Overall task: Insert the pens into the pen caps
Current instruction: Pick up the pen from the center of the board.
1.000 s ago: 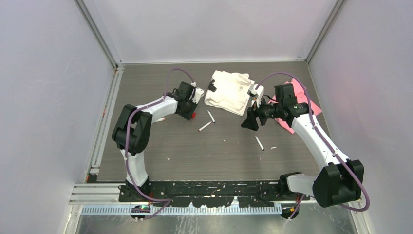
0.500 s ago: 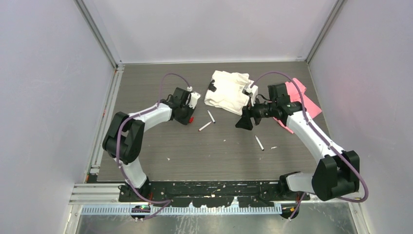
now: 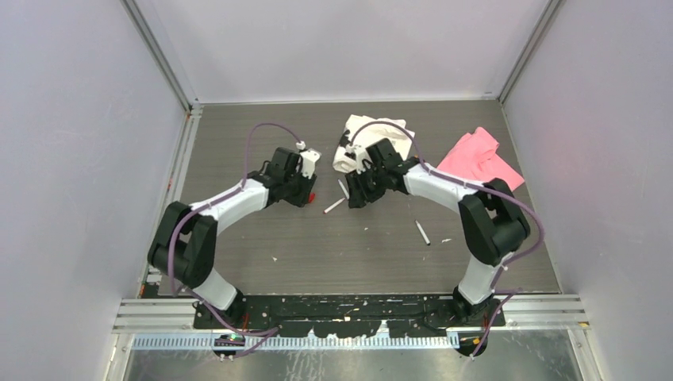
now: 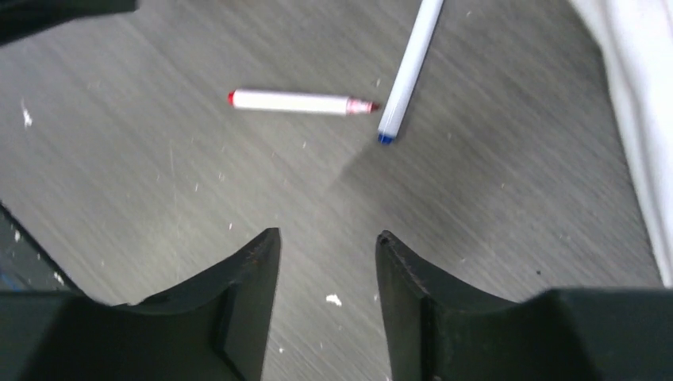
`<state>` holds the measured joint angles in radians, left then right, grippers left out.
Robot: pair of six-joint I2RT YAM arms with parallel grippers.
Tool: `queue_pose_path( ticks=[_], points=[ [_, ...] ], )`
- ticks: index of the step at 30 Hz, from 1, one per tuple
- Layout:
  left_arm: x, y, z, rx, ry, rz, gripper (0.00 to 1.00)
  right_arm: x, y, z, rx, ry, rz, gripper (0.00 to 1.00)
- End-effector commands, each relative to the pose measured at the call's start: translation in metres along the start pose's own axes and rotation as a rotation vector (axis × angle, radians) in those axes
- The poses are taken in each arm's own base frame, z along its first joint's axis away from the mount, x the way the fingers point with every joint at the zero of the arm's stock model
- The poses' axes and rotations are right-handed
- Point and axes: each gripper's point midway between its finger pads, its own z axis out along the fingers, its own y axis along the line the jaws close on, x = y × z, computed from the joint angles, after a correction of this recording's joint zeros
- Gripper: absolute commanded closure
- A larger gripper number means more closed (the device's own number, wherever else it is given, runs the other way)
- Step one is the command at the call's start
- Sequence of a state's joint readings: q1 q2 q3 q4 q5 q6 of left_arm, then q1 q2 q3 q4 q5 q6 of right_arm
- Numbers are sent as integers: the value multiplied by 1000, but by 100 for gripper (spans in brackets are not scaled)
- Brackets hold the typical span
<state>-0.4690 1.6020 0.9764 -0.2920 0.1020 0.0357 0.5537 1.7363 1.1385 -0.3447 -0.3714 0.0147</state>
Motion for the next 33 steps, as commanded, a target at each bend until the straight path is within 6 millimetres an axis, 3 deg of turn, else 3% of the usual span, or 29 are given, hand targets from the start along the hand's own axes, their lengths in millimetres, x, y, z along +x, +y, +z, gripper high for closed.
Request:
queue_pose_path(
  ticks=[1,5,11,21,33],
  points=[
    [-37,-4,-34,2,-196,-59,67,-52,-20,13,134,-94,62,53],
    [-46,-16,-69,40,-374,-123,62,-57,-29,35,146,-42,85,61],
    [-43,-31,-103,107,-562,-189,50,-62,-29,54,145,-7,88,62],
    [-35,-43,-121,169,-632,-240,49,-44,-49,63,267,80,18,63],
    [-46,-77,-143,416,-764,-377,46,-23,-58,52,291,194,-126,92]
  ],
)
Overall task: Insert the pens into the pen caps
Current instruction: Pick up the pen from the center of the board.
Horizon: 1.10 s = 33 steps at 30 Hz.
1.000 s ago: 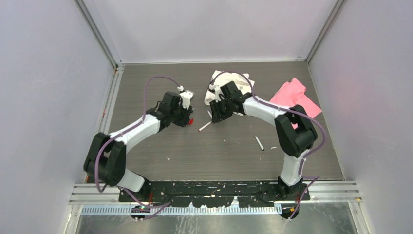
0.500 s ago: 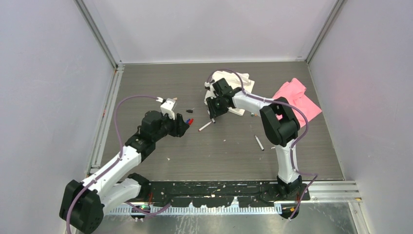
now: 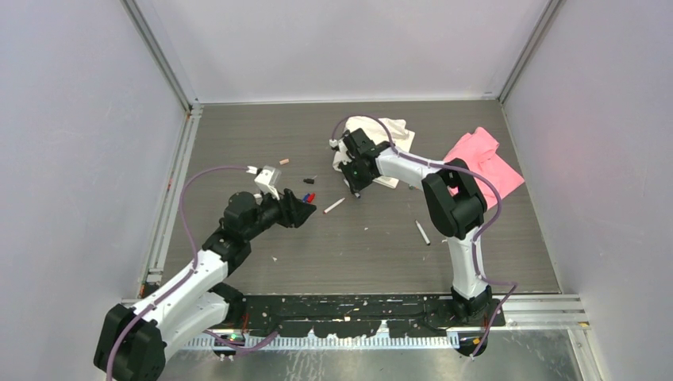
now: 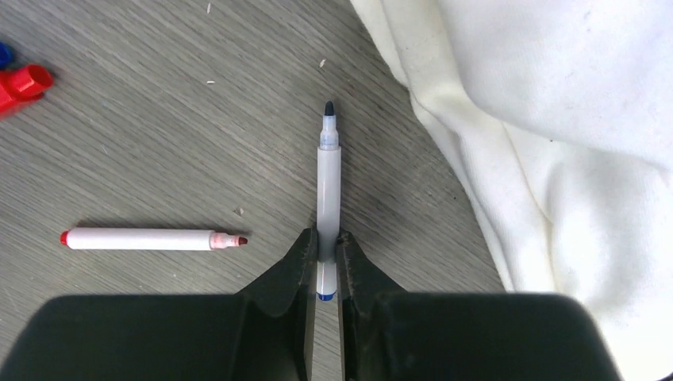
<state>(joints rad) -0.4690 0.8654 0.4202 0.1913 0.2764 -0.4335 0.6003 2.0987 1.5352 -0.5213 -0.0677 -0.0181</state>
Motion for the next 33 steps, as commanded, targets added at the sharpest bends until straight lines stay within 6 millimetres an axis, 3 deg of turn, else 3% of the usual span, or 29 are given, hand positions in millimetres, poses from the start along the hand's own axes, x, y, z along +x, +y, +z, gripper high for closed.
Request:
queue_pose_path(
  ticks=[1,4,11,17,20,28,33],
  points=[
    [-29,-36,-1,181,-139,-109,46,7,-3,-9,-9,40,-97,95],
    [-30,-52,0,287,-160,-205,45,2,-3,-26,-96,9,-58,99],
    [-38,-70,8,430,-233,-381,44,-13,-6,-113,-421,-245,28,99],
    [-53,-100,25,543,-309,-373,43,-6,27,-187,-653,-468,-66,99],
    [-58,-107,37,558,-328,-388,39,-2,40,-213,-697,-551,-132,99],
    [-68,-110,67,509,-366,-444,38,-4,52,-239,-752,-607,-156,98],
    [-66,-127,79,557,-327,-465,42,-4,57,-241,-776,-613,-153,98]
  ],
)
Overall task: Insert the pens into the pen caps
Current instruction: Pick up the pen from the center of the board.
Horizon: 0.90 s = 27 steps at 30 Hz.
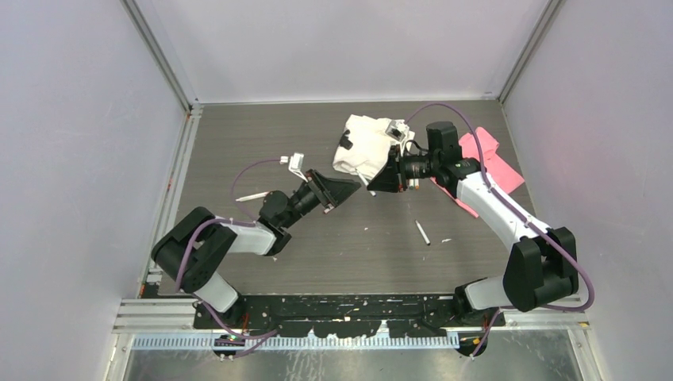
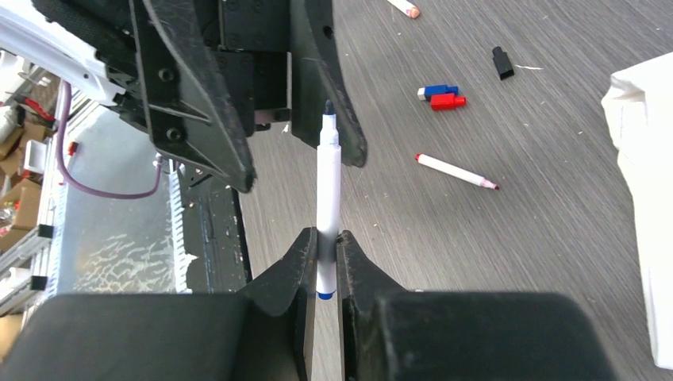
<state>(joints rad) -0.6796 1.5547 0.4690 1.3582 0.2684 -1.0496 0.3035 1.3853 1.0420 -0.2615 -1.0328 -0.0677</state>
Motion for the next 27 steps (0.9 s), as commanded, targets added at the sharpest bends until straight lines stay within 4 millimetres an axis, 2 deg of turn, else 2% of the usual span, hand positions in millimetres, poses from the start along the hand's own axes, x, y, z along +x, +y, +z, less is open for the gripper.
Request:
queue_pose_path(
  ticks=[1,4,8,10,12,13,14,15,16,17,18,20,22,25,27],
  points=[
    [-10,-25,18,89,-46,-1,43,-15,17,-1,-60,-44,-53,98],
    [-10,-27,23,100,-48,0,46,-13,20,2,-72,-36,-55,98],
    [-12,-28,29,104,-56,-1,56,-11,23,5,-80,-26,-61,98],
    [-11,-26,30,100,-54,-7,64,-9,23,6,-79,-19,-61,98],
    [-11,-26,30,100,-51,-11,67,-8,23,7,-78,-16,-63,98],
    [-10,-25,30,98,-50,-12,71,-8,23,7,-79,-15,-64,98],
    [-9,-24,30,98,-47,-13,80,-8,23,7,-79,-14,-65,98],
    [-9,-24,31,98,-45,-12,93,-8,24,7,-80,-13,-66,98],
    [-9,-24,31,99,-45,-15,98,-8,24,8,-81,-13,-67,98],
    [-8,-24,30,96,-44,-17,99,-8,24,8,-81,-13,-65,97],
    [-9,-24,30,94,-48,-18,99,-8,24,8,-80,-13,-62,95],
    [-12,-23,28,83,-69,-20,99,-9,22,8,-64,-22,-43,72],
    [-18,-27,24,72,-105,-6,99,-11,22,9,-55,-45,-25,56],
    [-28,-34,19,59,-171,20,99,-18,26,11,-78,-92,2,45],
    [-34,-41,16,60,-203,28,99,-21,29,13,-98,-111,42,43]
  ],
)
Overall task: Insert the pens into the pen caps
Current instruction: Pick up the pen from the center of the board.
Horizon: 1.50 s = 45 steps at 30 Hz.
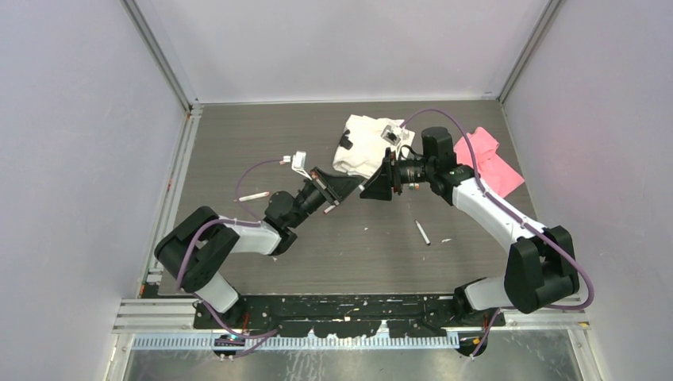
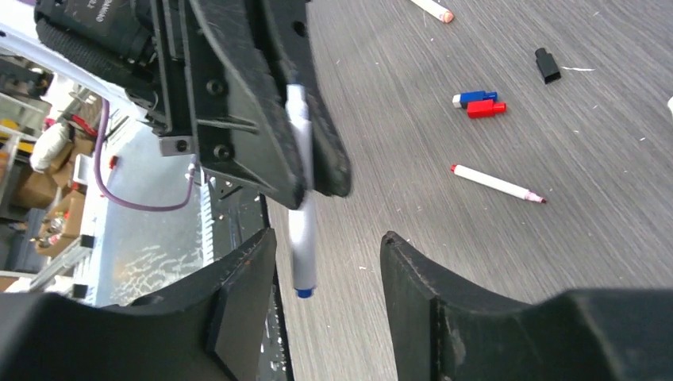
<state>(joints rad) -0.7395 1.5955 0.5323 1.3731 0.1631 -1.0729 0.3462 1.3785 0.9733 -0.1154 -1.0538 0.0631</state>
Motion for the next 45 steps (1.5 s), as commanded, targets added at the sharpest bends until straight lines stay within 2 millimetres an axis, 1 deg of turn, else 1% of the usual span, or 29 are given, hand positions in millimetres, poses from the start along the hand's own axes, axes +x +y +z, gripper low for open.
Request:
queue_pose_path(
  ticks=[1,3,6,8,10,11,14,17,19,20,21,23,26,27,30,33,35,36,38,39,41,42,43,45],
  points=[
    [-33,-34,-3,57,-152,63,99,-27,18,2,-54,-95,-7,43],
    [-36,-36,-2,56,-168,65,99,-27,21,5,-72,-97,16,43],
    [-34,-38,0,62,-165,57,99,-26,26,10,-88,-91,17,45],
    [-31,-39,1,65,-157,51,99,-27,31,13,-103,-93,21,48],
    [-30,-39,2,65,-155,47,99,-29,34,15,-117,-103,25,52],
    [-29,-39,3,65,-154,46,99,-29,35,15,-121,-104,25,57],
    [-31,-37,3,57,-164,43,99,-27,38,19,-137,-93,30,67],
    [-31,-37,3,56,-166,42,99,-25,39,20,-146,-86,32,70],
    [-31,-37,2,56,-166,39,99,-26,40,21,-151,-84,30,75],
    [-35,-35,2,41,-187,37,99,-26,41,21,-154,-82,30,78],
    [-35,-33,2,36,-191,36,99,-26,42,21,-157,-82,28,83],
    [-35,-33,1,34,-192,36,99,-27,43,21,-166,-80,24,97],
    [-35,-34,1,36,-191,34,99,-27,46,20,-179,-77,18,99],
    [-36,-35,1,39,-191,35,97,-28,46,20,-179,-78,15,99],
    [-37,-36,-5,36,-196,48,77,-28,47,18,-173,-72,1,99],
    [-43,-39,-20,29,-220,91,59,-25,46,15,-165,-53,-11,99],
    [-47,-41,-32,26,-230,130,52,-22,46,14,-171,-43,-18,99],
    [-49,-43,-39,23,-231,155,49,-21,45,14,-167,-41,-24,99],
    [-46,-38,-50,-16,-191,213,44,-20,42,14,-157,-37,-32,99],
    [-41,-31,-55,-57,-146,251,43,-17,41,14,-151,-29,-31,99],
    [-24,-17,-64,-157,5,323,42,-13,37,13,-134,-8,-37,99],
    [-19,-8,-70,-225,77,360,42,-11,35,12,-126,2,-43,99],
    [-16,-2,-78,-279,134,406,42,-9,33,12,-120,8,-56,99],
    [-17,11,-98,-384,210,490,42,-6,28,11,-100,14,-74,99]
  ],
)
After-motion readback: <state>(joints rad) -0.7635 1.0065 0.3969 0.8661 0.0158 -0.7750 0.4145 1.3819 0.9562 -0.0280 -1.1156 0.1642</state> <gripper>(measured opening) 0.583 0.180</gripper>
